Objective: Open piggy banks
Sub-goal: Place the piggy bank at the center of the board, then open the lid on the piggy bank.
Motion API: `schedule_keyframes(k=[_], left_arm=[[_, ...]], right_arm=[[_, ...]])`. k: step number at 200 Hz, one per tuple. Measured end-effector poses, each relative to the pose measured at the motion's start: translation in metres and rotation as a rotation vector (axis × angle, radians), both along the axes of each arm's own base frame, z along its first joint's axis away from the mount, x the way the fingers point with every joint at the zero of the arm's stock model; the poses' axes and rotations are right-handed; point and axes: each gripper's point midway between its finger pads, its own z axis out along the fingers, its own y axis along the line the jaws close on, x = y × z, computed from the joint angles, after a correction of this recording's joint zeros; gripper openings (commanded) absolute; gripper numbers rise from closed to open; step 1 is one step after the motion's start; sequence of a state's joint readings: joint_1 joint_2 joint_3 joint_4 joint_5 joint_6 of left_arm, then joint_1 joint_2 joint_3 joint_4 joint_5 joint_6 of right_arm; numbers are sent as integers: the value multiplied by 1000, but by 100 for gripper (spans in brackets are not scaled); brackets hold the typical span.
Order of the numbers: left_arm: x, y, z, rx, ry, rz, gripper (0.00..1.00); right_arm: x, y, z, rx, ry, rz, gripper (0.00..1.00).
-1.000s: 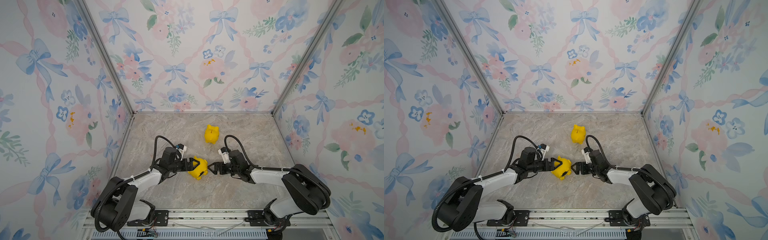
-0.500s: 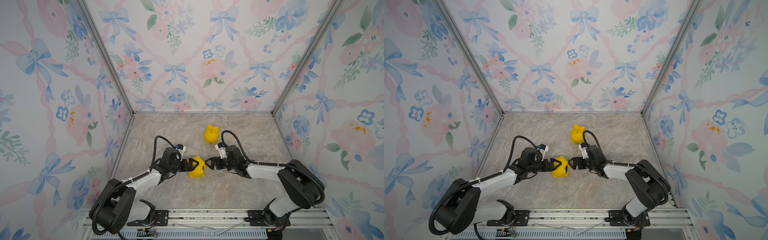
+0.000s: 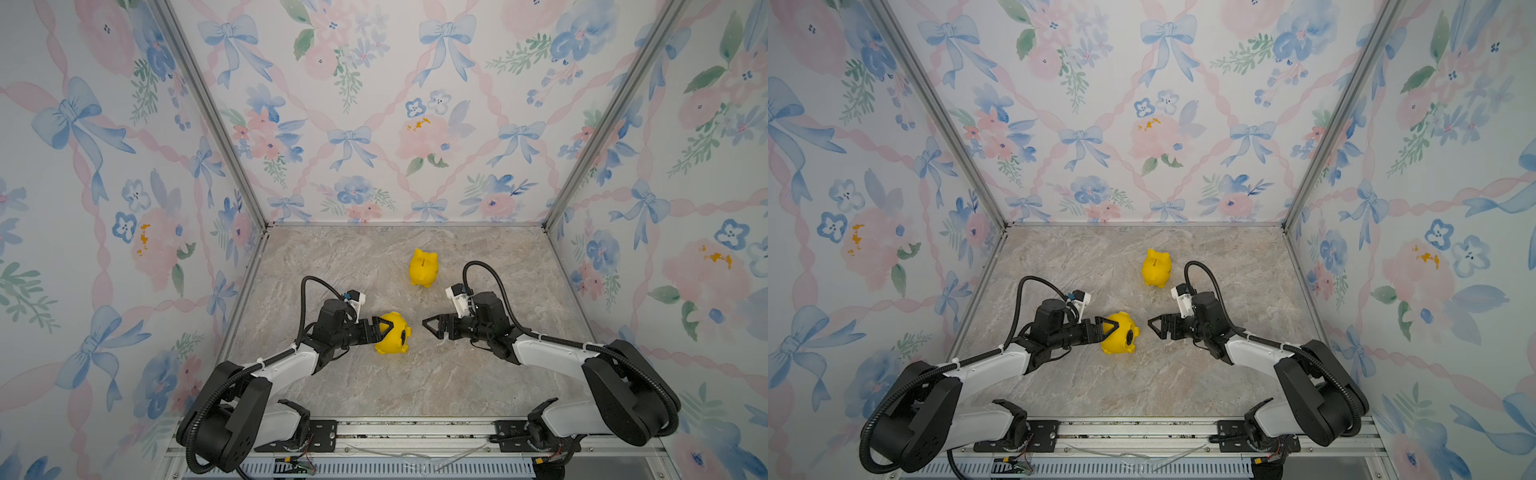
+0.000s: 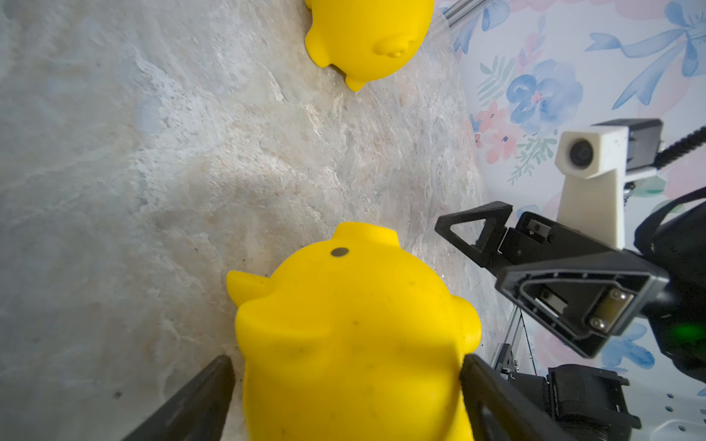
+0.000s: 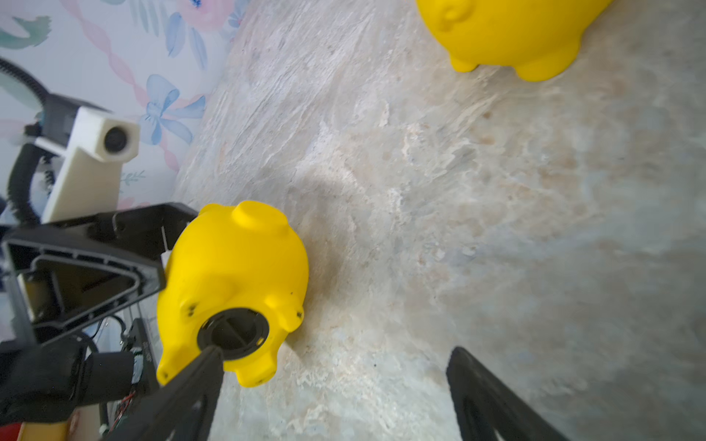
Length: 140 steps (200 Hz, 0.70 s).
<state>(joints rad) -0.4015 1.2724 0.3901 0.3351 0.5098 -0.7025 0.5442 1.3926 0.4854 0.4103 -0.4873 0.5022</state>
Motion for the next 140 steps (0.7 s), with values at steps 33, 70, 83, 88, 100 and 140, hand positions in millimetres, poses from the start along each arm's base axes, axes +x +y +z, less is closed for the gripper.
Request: schedule_keyframes(k=[33, 70, 83, 88, 100, 140], left_arm=[[0, 0, -1, -19, 6, 1, 93], [1, 0, -2, -34, 7, -5, 93], [1, 0, -2, -35, 6, -4, 93], [1, 0, -2, -35, 6, -3, 93], [1, 0, -2, -35, 6, -3, 93], [2, 1, -3, -44, 12, -1, 93]], right_arm=[[-26, 18, 1, 50, -19, 109, 66], [-29, 38, 5, 113, -45, 159, 51], [-33, 46, 0, 122, -32, 178, 48], [-34, 49, -1, 127, -28, 184, 46], [-37, 55, -6, 132, -20, 203, 43], [-39, 66, -7, 152, -42, 226, 37]])
